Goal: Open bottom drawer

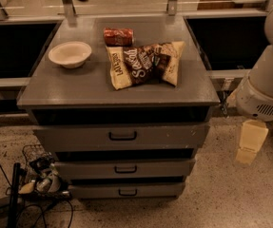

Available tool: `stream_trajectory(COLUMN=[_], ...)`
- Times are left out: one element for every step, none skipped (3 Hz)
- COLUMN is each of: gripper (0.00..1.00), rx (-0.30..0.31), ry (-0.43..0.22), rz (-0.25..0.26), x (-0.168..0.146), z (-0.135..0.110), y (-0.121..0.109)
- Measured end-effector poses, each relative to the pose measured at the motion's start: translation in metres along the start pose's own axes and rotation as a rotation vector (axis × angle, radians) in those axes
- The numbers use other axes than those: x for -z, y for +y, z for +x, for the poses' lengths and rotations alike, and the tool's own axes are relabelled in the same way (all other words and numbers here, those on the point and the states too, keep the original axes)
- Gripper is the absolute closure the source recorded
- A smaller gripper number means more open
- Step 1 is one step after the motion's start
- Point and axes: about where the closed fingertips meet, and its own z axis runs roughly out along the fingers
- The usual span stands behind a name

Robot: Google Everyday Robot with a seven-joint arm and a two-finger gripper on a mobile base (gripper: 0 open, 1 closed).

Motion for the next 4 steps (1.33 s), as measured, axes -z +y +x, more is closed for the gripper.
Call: stream_trajectory(gripper=[0.0, 0.0, 0.0, 0.14], rx=[0.005, 0.003, 0.002, 0.002], ry=[0.039, 0.066, 0.068, 0.068], rz=[-0.043, -0.07, -0.072, -0.072], x=[-0.022, -0.038, -0.039, -0.039], z=[0.006, 0.01, 0.01, 0.01], y=[0.003, 0.005, 0.005, 0.005])
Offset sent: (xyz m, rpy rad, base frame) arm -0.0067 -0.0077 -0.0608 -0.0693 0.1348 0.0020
